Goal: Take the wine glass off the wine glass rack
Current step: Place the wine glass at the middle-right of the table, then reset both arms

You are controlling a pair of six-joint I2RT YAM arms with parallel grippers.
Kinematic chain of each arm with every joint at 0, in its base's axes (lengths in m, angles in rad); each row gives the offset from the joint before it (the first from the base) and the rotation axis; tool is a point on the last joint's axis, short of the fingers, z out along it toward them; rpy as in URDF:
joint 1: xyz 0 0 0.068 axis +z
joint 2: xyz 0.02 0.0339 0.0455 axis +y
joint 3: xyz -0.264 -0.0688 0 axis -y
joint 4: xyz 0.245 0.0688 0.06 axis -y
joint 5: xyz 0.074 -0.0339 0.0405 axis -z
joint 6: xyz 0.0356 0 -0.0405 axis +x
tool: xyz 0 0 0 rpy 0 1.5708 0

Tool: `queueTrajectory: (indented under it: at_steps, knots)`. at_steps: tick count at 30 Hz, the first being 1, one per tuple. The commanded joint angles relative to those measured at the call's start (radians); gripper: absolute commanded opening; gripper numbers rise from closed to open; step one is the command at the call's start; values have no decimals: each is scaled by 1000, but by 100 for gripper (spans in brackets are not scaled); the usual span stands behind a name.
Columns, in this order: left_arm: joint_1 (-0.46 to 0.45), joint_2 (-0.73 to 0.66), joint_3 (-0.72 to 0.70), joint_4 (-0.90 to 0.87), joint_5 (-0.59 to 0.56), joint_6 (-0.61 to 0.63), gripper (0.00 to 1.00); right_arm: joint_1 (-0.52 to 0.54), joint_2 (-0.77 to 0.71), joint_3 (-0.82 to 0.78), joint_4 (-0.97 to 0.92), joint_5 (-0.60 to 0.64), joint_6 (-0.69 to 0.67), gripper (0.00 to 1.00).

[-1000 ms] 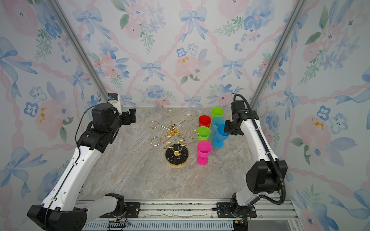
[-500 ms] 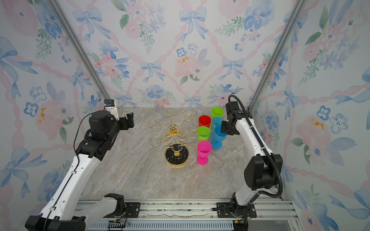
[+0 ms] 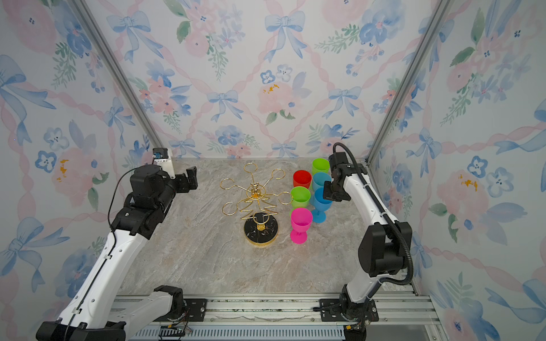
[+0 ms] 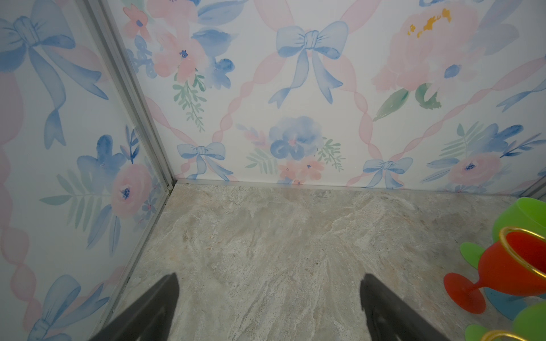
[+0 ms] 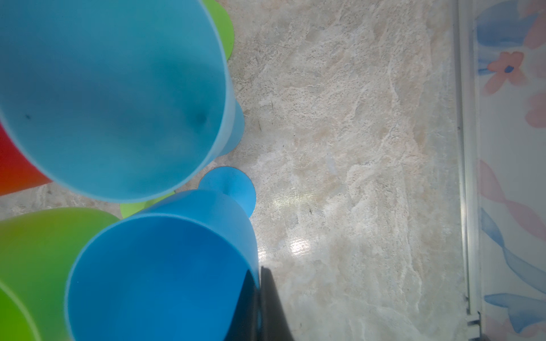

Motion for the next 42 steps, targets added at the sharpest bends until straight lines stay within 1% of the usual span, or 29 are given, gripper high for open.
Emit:
queueTrajectory:
  at_steps: [1, 6, 10, 11, 13, 16, 19, 22, 26, 27, 30, 33, 36, 39, 42]
  knots:
    - [10, -12, -15, 15, 15, 6, 97, 10, -3, -9, 3, 4, 10, 12]
    - [10, -12, -29, 24, 16, 8, 98, 10, -19, 9, -9, 5, 6, 19]
    - [10, -10, -59, 48, 16, 14, 98, 10, -40, 27, -22, 5, -2, 27]
    - [10, -11, -67, 55, 15, 16, 98, 10, -40, 34, -27, 5, -5, 31]
    - [12, -12, -92, 75, 12, 23, 98, 9, -84, 41, -25, 8, -11, 45]
    - [16, -17, -135, 112, 8, 28, 98, -3, -146, 28, 13, -1, -20, 59]
    - [26, -15, -175, 144, 13, 28, 98, -29, -225, -8, 81, -42, -27, 70]
    - [32, -23, -224, 202, 11, 28, 98, -60, -311, -76, 174, -67, -42, 80]
    - [43, -42, -312, 310, 9, 37, 98, -91, -423, -221, 337, -48, -68, 99]
    - [49, -42, -331, 332, 8, 32, 98, -94, -454, -267, 383, -27, -73, 97]
    - [73, -38, -397, 404, 8, 10, 98, -94, -542, -416, 544, 15, -97, 97]
    - [94, -56, -510, 536, 17, -17, 98, -94, -620, -540, 665, 27, -126, 97]
    - [107, -68, -620, 679, 7, -36, 98, -87, -690, -652, 754, 36, -190, 97]
    - [119, -25, -645, 695, -4, -27, 98, -83, -752, -731, 764, 29, -240, 97]
    - [120, 19, -646, 715, -2, -36, 98, -64, -810, -799, 816, 21, -234, 97]
